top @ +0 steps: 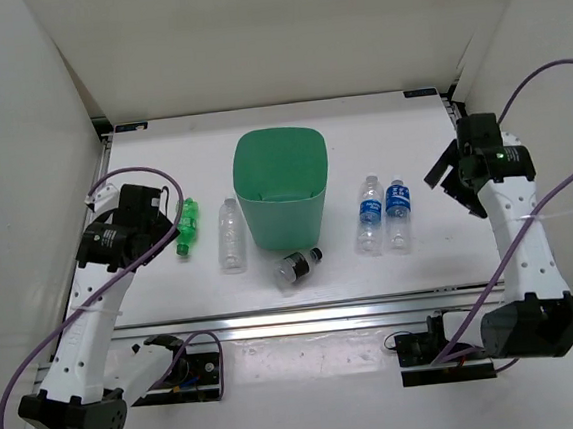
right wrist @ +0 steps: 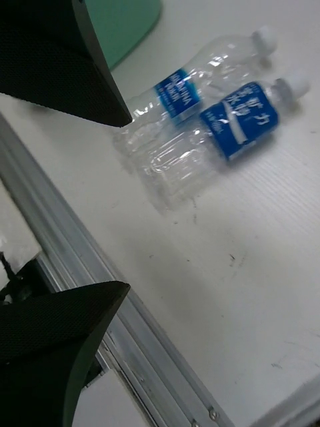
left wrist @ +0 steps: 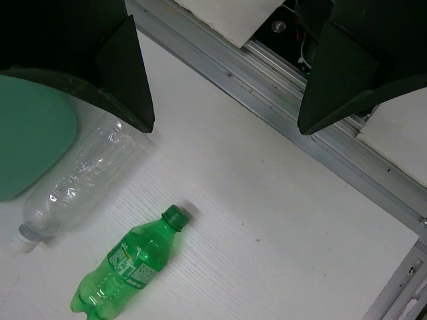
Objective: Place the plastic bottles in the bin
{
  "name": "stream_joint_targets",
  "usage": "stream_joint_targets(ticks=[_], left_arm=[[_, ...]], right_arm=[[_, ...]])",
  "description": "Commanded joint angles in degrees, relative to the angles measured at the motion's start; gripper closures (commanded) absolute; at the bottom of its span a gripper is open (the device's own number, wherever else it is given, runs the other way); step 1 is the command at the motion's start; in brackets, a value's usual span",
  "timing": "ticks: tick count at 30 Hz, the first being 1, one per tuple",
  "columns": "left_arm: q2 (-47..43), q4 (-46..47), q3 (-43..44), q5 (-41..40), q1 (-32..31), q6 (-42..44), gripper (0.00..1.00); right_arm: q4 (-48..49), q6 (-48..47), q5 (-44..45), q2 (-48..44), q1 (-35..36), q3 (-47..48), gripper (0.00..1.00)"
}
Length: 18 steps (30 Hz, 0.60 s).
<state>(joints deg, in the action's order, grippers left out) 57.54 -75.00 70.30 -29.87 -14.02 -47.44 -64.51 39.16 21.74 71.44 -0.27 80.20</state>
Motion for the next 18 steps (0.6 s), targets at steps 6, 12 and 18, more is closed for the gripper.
stream_joint_targets(ticks=[6, 12, 18], left_arm=[[-2.1, -0.3, -2.2, -1.9, -0.8, -0.1, 0.00], [-2.1, 0.9, -2.2, -2.3, -0.8, 1.6, 0.00], [-1.6, 0.9, -2.7, -2.8, -0.8, 1.6, 0.00]], right_arm=[[11.2, -14.5, -21.8, 8.1, -1.6, -9.8, 0.00], [14.7, -16.5, -21.0, 22.0, -2.1, -10.3, 0.00], [16.6, -16.0, -21.6, 31.1, -2.6, -6.9, 0.00]])
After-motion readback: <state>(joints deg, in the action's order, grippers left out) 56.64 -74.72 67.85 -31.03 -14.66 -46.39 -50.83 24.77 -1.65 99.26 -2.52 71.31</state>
